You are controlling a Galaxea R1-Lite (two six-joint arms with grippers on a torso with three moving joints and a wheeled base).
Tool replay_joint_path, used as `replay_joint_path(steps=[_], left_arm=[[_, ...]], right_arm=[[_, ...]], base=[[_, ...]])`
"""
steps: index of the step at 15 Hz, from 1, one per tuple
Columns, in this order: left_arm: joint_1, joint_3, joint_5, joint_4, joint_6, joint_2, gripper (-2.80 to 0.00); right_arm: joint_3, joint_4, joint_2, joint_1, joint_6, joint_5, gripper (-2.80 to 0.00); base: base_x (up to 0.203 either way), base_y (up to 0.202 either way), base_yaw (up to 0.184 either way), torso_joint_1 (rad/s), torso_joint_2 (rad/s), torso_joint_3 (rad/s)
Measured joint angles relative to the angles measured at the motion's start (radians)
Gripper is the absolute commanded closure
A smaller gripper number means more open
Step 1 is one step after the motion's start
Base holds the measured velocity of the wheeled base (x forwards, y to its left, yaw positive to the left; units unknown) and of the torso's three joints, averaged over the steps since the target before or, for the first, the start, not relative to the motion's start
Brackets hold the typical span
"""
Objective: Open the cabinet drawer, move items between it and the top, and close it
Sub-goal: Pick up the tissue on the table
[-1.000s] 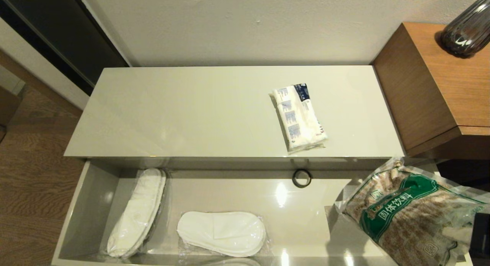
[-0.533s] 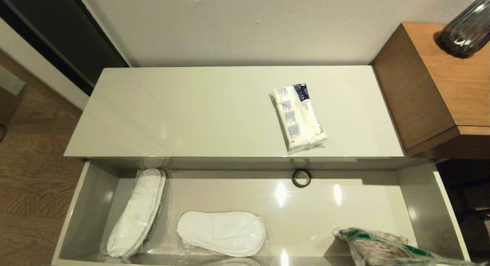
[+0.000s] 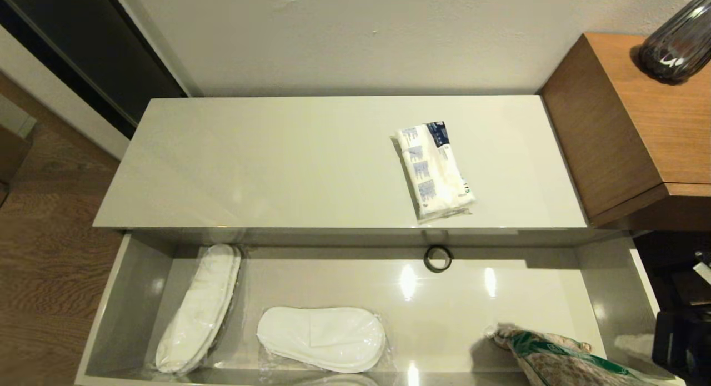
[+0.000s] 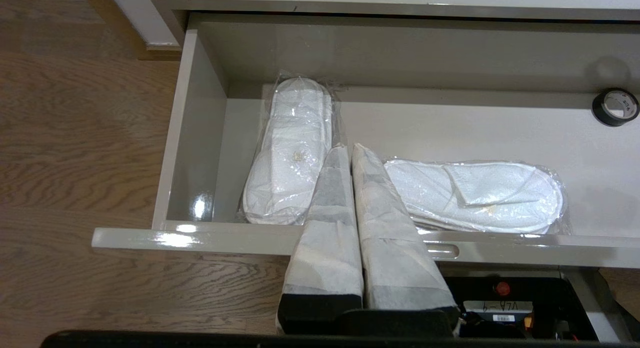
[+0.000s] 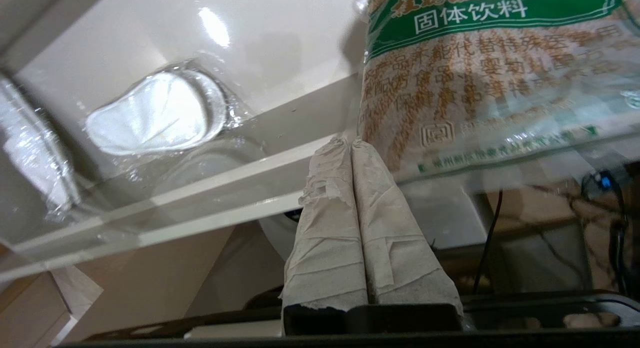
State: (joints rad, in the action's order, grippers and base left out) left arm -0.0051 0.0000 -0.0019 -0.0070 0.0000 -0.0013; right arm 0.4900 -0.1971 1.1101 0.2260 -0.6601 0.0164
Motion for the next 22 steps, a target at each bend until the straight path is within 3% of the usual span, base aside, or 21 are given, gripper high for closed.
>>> replay_joint_path(steps=[5,10,20,22], left_arm=[[0.000,0.000,0.000,0.000,0.000,0.000,0.00],[0.000,0.000,0.000,0.000,0.000,0.000,0.00],[0.000,0.000,0.000,0.000,0.000,0.000,0.00],[0.000,0.000,0.000,0.000,0.000,0.000,0.00]], right_arm=[[-0.076,-0.014,0.023,0.000,-0.011,-0.002,0.00],[-0.113,-0.149,-0.110,0.000,-0.009,0.005,0.00],[-0.089,-0.175,-0.185,0.001,0.007,0.009,0.00],[-0.049,-0.166,-0.171,0.004,0.043,0.011,0.00]], base=[[0.000,0.000,0.000,0.000,0.00,0.000],[0.000,0.000,0.000,0.000,0.00,0.000],[0.000,0.000,0.000,0.000,0.00,0.000],[0.000,0.000,0.000,0.000,0.00,0.000]])
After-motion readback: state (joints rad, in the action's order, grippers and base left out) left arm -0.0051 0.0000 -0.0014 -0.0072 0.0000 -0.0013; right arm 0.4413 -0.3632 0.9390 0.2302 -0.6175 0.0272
